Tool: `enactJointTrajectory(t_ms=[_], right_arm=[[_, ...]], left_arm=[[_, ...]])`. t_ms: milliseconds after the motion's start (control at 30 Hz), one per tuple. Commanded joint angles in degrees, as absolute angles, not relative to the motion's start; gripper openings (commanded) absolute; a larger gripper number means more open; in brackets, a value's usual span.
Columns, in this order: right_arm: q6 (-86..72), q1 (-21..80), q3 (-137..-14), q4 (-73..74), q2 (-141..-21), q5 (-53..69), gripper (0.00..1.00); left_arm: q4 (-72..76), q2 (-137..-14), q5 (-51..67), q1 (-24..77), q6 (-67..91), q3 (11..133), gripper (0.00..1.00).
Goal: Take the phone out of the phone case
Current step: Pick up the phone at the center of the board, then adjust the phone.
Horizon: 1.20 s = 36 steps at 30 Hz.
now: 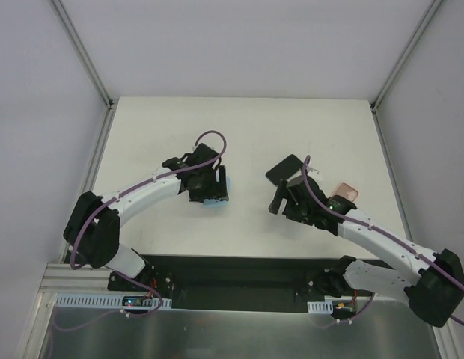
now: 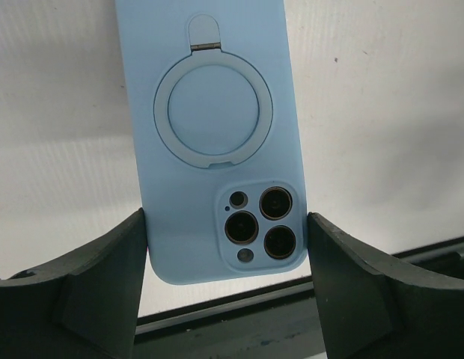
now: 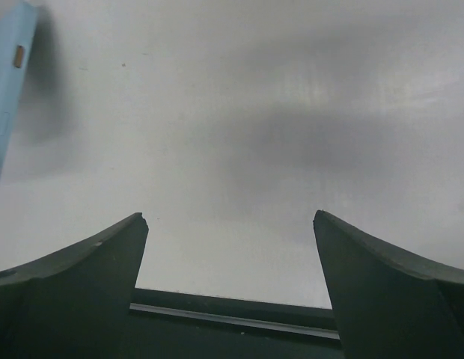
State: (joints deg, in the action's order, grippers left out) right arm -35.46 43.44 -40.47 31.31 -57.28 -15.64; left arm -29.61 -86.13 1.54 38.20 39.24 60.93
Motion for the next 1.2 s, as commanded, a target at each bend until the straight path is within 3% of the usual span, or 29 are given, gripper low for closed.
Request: enactJointTrajectory(t_ms=[0,333,700,800,933,967,1033,1167], right_arm=[[-41.56,43.42,-42.1,14.89,-62.74,-5.02,0.96],[-64.3,39.9,-42.98,-6.39,-81.36,9.48,0.99],[-74.26,41.92,-48.95,-19.15,-96.56,15.73,0.87],[-77.24,42.36,-50.19,-23.63,-100.18,18.01,0.74],[-73.66,42.01,-53.25,-25.84,-103.18,23.09,0.37],[-73.39,42.01,-54.57,-26.01,-103.88,23.99,0.21],[-71.47,41.92,-55.45,-26.19,-104.94,25.31,0.04],[-67.16,41.57,-55.81,-25.23,-104.07,25.58,0.01]], left_arm=[[-26.81,-81.22,8.69,38.41,39.9,59.94,0.28],[-25.49,-77.35,11.33,38.32,40.61,57.92,0.29],[-24.52,-76.47,11.34,38.41,40.78,57.31,0.29],[-24.52,-74.8,9.76,38.23,40.26,56.43,0.29],[-24.52,-74.27,10.8,38.06,38.5,56.34,0.29],[-24.43,-74.27,11.07,38.14,37.97,56.42,0.29],[-24.7,-74.27,11.69,38.06,37.53,56.51,0.3],[-24.96,-73.74,12.92,38.14,36.92,57.04,0.38]])
